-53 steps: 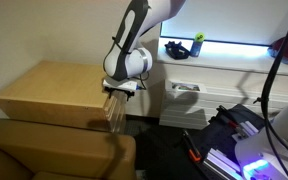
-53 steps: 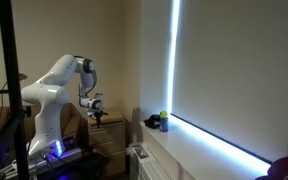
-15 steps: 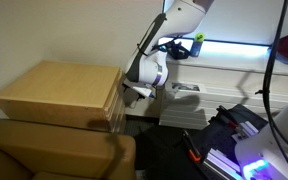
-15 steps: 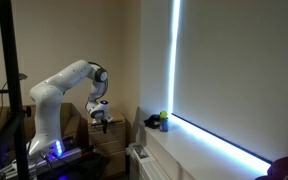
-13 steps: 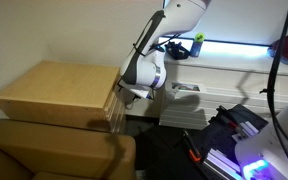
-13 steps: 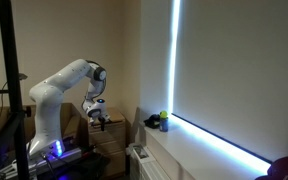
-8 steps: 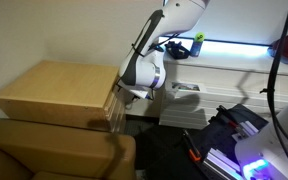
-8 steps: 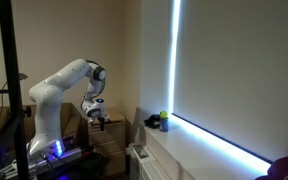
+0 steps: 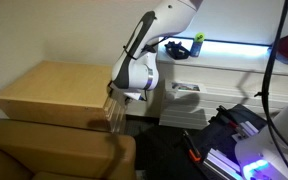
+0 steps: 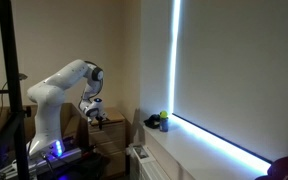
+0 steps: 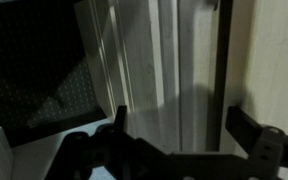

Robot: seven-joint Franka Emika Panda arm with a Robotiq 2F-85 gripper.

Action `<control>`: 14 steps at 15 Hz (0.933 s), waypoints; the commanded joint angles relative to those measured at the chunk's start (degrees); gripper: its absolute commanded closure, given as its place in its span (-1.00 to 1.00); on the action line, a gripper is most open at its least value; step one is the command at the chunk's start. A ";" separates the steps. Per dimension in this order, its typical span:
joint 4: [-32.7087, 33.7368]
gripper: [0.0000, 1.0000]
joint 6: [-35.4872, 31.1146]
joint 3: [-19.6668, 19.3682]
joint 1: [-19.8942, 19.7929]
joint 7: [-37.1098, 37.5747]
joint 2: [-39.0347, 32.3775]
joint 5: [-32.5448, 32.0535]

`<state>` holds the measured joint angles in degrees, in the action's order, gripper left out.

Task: Open the drawer

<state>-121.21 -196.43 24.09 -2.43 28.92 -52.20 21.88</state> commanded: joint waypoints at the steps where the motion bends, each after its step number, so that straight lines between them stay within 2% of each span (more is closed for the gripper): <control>1: 0.43 -1.00 0.34 -1.12 1.38 0.02 -0.11 0.23; 3: 0.95 -1.00 0.38 -1.74 2.18 -0.08 -0.68 0.30; 11: 3.42 -1.00 4.51 0.46 -0.52 -0.95 -3.45 -1.41; 14: 4.62 -1.00 4.90 -0.50 0.50 -1.37 -4.32 -1.04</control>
<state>-118.84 -193.10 23.24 -1.30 28.81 -54.69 21.44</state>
